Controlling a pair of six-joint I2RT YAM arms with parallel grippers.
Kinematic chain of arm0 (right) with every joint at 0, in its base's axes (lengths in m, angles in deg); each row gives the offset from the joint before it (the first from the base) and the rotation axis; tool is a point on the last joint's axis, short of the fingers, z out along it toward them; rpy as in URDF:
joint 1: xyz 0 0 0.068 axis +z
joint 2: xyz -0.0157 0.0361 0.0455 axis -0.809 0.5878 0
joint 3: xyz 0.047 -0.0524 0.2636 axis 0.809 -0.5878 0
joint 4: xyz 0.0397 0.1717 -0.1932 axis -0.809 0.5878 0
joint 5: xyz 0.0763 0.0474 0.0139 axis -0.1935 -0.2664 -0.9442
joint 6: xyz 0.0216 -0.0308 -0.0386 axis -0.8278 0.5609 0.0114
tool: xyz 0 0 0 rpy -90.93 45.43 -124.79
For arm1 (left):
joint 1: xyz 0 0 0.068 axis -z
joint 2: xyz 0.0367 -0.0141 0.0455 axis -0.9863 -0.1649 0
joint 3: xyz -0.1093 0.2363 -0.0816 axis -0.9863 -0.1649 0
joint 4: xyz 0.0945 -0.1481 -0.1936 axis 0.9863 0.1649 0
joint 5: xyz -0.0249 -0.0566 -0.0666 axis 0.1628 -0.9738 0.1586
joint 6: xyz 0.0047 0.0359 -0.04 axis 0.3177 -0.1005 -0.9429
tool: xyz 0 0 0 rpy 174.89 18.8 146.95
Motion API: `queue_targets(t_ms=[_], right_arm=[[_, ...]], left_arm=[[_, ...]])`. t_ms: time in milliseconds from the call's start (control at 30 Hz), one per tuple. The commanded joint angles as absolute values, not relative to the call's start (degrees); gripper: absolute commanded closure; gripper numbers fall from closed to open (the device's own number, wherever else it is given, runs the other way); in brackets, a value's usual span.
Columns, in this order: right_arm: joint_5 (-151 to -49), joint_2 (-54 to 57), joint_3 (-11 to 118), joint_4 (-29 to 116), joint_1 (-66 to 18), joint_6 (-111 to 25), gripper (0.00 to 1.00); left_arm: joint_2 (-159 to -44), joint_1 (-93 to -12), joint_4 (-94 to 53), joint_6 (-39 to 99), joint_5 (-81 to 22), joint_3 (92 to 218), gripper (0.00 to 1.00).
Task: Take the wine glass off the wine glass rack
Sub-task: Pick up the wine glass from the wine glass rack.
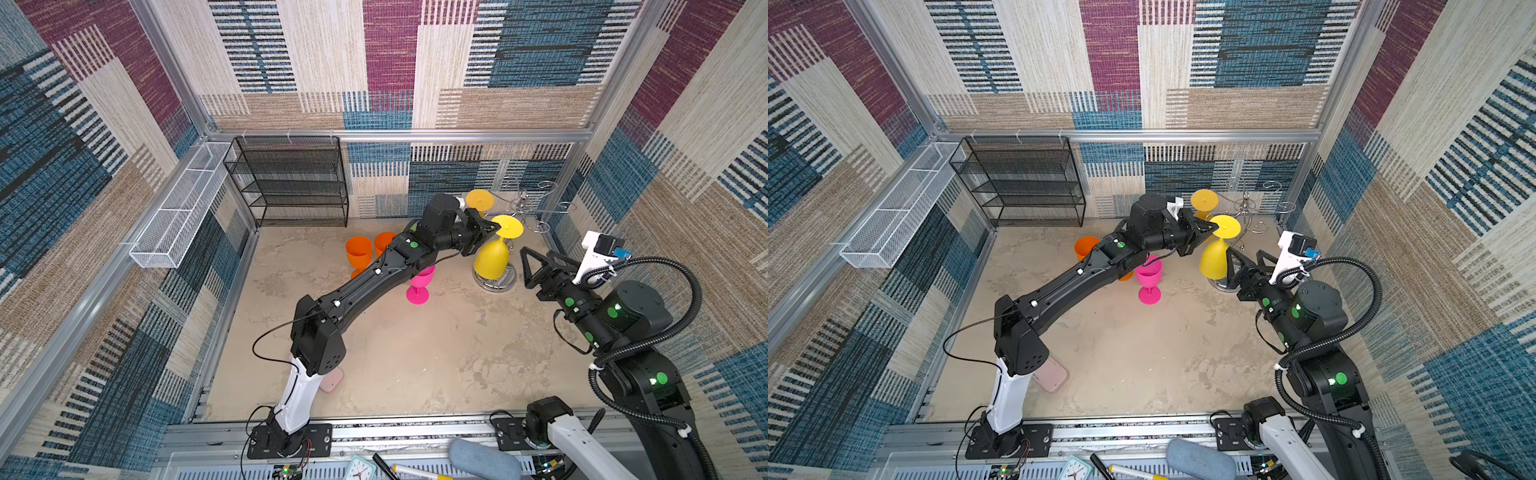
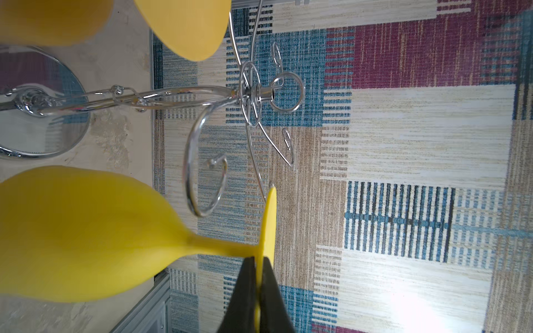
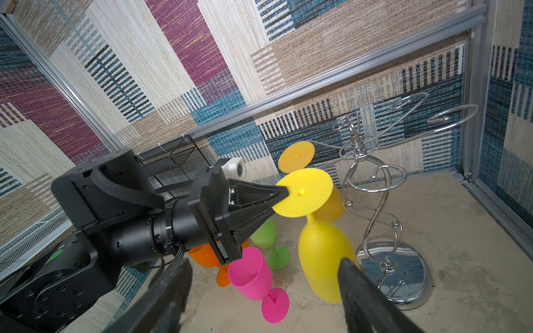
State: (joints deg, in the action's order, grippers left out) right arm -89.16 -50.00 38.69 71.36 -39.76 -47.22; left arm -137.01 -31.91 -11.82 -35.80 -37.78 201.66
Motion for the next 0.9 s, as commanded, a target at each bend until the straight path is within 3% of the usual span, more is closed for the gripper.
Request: queue_targets(t_ms=[0, 633, 867], right_arm=[[-89.9, -49.8, 39.0, 71.1, -39.7, -48.2, 0.19], [-93.6, -46.0, 40.2, 73.3, -39.7, -51.2, 0.20], [-96.1, -43.3, 40.6, 73.1, -39.8, -53.8, 0.20]], left_arm=[[-134.2, -32.0, -17.7, -34.1, -41.0, 197.4, 1.00], [-111.3, -36.4, -33.8, -26.7, -59.8, 165.4, 1.00], [-106.2, -39.9, -16.8, -8.0, -65.8, 170.1, 1.00]])
